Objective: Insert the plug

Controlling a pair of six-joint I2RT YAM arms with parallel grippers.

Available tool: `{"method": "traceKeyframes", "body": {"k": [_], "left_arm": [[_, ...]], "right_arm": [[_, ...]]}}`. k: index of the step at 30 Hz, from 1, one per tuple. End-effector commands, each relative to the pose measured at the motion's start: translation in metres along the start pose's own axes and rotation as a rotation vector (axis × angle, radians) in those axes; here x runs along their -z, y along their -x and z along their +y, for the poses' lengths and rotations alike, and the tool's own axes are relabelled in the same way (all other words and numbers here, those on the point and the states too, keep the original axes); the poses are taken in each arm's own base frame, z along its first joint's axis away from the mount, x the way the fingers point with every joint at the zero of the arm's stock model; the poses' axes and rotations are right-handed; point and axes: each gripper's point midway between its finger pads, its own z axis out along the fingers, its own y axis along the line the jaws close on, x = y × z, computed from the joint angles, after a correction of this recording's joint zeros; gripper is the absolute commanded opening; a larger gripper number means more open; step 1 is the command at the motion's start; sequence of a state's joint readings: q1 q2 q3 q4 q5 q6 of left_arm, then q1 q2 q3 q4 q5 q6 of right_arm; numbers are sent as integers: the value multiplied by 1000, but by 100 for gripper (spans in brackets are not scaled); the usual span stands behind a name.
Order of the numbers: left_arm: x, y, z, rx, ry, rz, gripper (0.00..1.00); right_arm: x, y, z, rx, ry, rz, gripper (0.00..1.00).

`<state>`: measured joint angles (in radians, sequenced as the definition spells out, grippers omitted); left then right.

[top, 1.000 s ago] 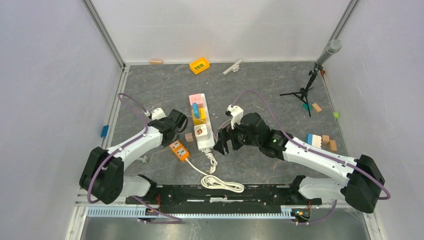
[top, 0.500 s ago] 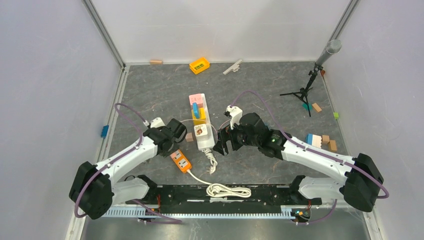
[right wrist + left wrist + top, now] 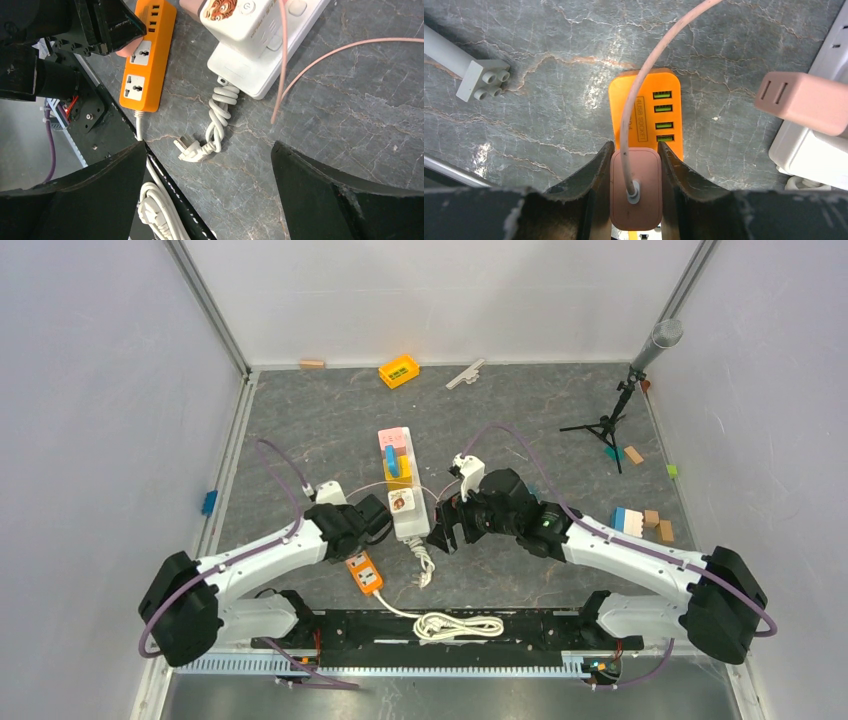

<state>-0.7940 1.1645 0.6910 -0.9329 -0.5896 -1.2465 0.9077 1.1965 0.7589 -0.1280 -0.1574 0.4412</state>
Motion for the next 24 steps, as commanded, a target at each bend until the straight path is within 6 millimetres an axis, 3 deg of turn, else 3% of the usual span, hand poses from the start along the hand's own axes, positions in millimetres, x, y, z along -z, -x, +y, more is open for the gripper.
{"method": "traceKeyframes", "body": {"k": [1, 8, 13, 19, 24], "left_arm": [[7, 21, -14, 41, -4, -123, 2], [2, 42, -26, 2, -22, -234, 2], [-6, 58, -28, -6, -11, -272, 2], [-22, 80, -29, -19, 11, -329, 2], [-22, 81, -35, -40, 2, -298, 2]], "right_arm": [[0, -2, 4, 13, 40, -14, 98], [-10, -34, 21, 151, 65, 71, 98], [-16, -45, 35, 199, 76, 64, 98], [-17, -39, 36, 180, 54, -3, 98], [-13, -26, 32, 174, 14, -49, 98]]}}
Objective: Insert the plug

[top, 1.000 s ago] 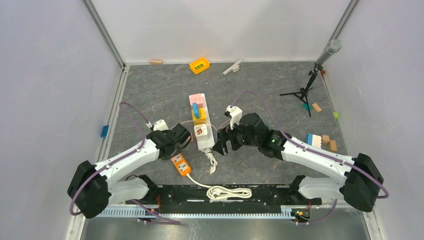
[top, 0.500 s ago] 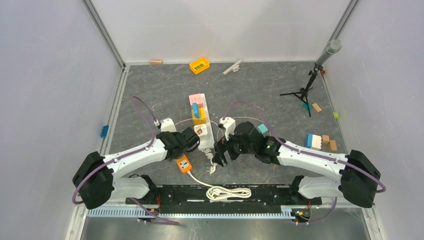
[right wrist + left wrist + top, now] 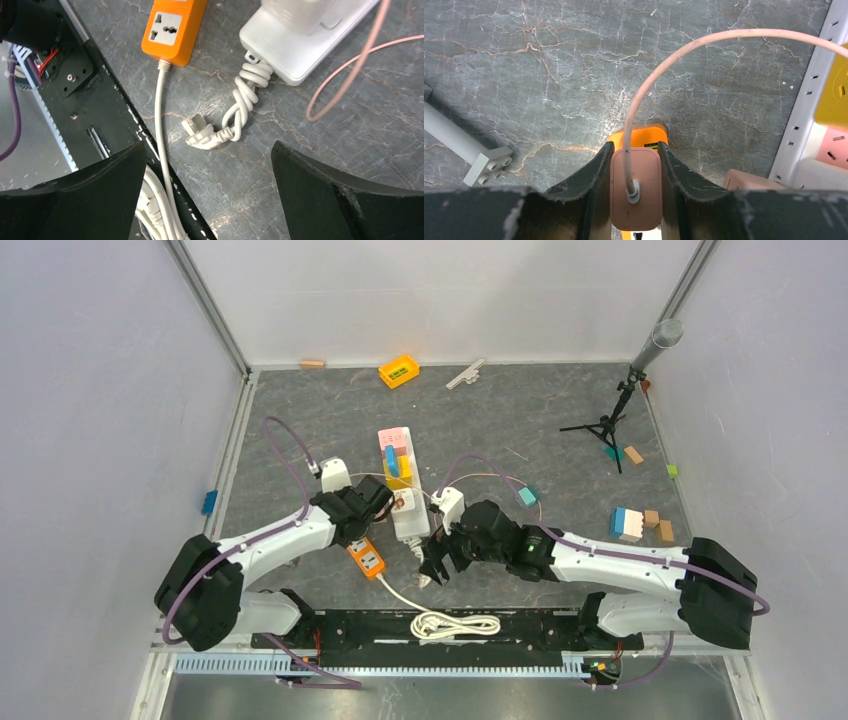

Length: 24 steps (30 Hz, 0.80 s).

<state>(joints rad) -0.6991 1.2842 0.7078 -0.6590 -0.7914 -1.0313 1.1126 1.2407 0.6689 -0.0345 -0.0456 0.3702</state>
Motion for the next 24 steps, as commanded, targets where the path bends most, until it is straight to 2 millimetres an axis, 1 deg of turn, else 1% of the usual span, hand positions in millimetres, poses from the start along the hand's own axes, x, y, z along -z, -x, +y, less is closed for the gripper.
{"method": "traceKeyframes", "body": {"k": [1, 3, 4, 6, 8, 11, 14, 17, 19, 22, 24], "left_arm": [[5, 24, -13, 22, -36, -58, 2], [14, 29, -15, 70, -82, -53, 2], [21, 34, -18, 88, -114, -52, 2], [36, 42, -28, 82, -208, -38, 2], [55, 54, -38, 101, -301, -23, 2], [92, 66, -57, 111, -498, 20, 2], [129, 70, -71, 76, -693, 66, 2], [166, 76, -75, 54, -865, 77, 2], [190, 80, -76, 66, -975, 84, 2], [221, 86, -74, 118, -1111, 91, 2], [234, 89, -72, 163, -1163, 113, 2]], "right_arm": [[7, 31, -2, -4, -36, -118, 98], [10, 38, -1, -3, -40, -131, 98], [11, 37, -2, -5, -49, -116, 98], [15, 46, 0, -12, -53, -138, 98], [19, 56, 3, -14, -47, -163, 98], [24, 80, 16, 7, -2, -210, 98], [30, 108, 28, 42, 33, -261, 98], [37, 134, 39, 77, 63, -311, 98], [41, 147, 45, 98, 80, -336, 98], [41, 160, 49, 122, 88, -358, 98], [38, 165, 51, 127, 89, -359, 98]]}}
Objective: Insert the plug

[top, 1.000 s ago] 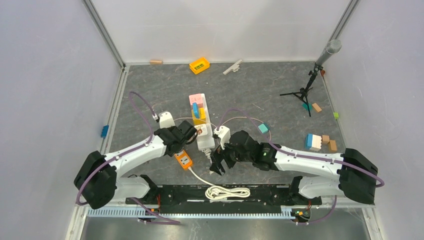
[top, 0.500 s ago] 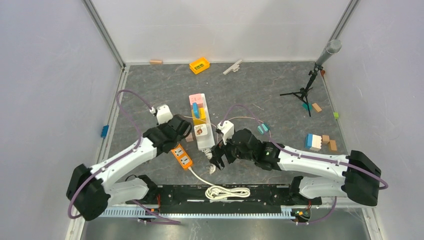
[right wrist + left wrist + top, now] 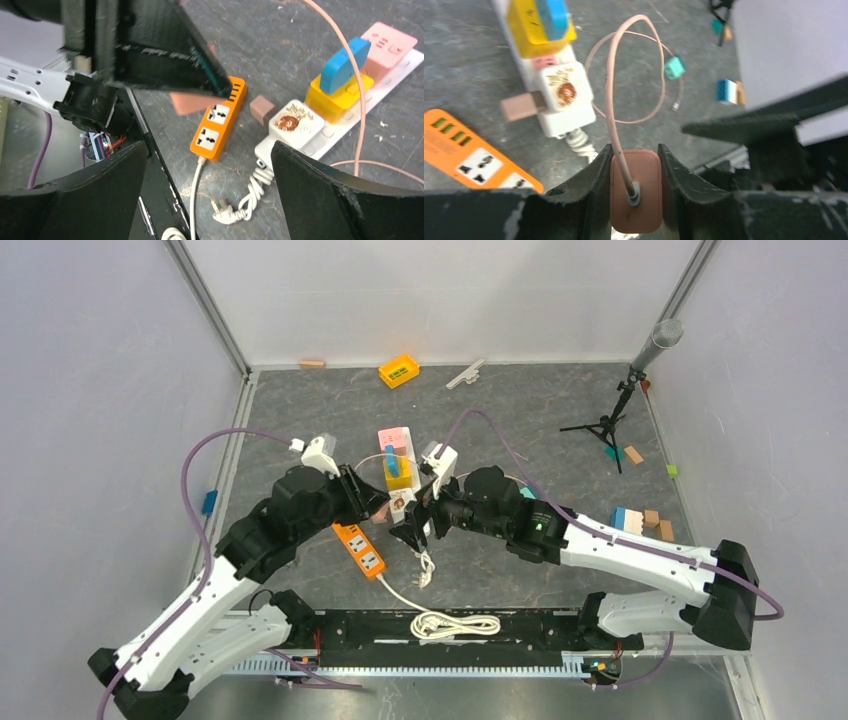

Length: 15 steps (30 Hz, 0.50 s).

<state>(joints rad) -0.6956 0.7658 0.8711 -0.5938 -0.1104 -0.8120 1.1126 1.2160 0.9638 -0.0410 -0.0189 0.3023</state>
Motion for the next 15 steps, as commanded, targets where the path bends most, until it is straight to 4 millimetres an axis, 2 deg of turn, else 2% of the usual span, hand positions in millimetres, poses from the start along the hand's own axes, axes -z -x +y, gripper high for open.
{"method": "traceKeyframes", "body": {"k": [1, 4, 7, 15], "left_arm": [[29, 8, -50, 45, -250, 13, 2], [37, 7, -59, 95, -300, 25, 2], [40, 5, -66, 141, -332, 41, 2], [38, 5, -67, 175, -327, 47, 2]], "right_arm": [[-9, 25, 10, 47, 36, -48, 98], [-13, 28, 14, 47, 58, -49, 98], [-17, 39, 22, 47, 95, -91, 97], [-17, 62, 45, 61, 208, -159, 77]]}}
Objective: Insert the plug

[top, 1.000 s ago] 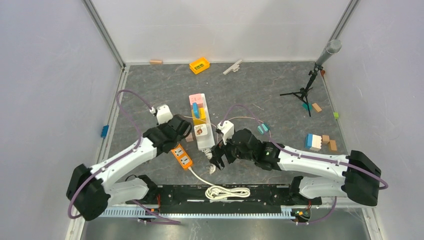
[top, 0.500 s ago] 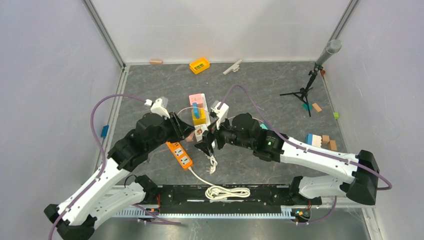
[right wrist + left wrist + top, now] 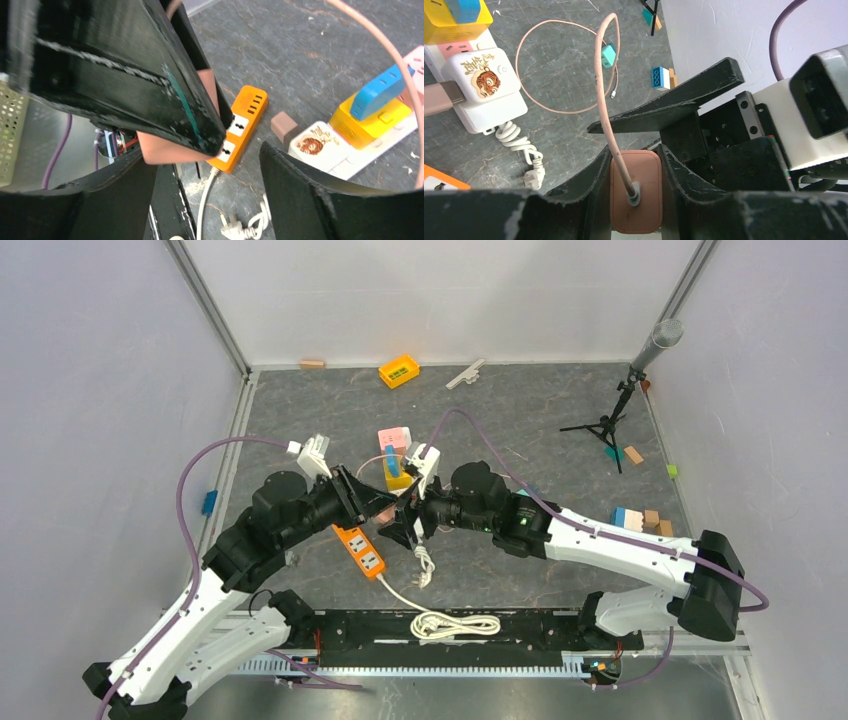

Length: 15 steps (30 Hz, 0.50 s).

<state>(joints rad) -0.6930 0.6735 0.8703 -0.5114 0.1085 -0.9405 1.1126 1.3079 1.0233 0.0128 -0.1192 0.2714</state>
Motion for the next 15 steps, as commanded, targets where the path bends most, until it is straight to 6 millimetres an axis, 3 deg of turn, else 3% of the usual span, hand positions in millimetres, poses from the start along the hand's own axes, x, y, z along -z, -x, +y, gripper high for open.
{"method": "traceKeyframes", "body": {"k": [1, 5, 9, 12, 15], "left_arm": [[1, 6, -11, 48, -39, -21, 2], [3, 13, 4, 68, 43, -72, 2], [2, 8, 1, 88, 27, -47, 2], [0, 5, -3, 98, 7, -26, 2], [-2, 3, -4, 103, 0, -14, 2]], "right_arm": [[3, 58, 27, 36, 111, -166, 75], [9, 62, 30, 38, 125, -182, 80], [10, 60, 29, 29, 116, -177, 83], [4, 56, 30, 19, 128, -166, 73], [-2, 56, 33, 7, 145, -162, 56]]}}
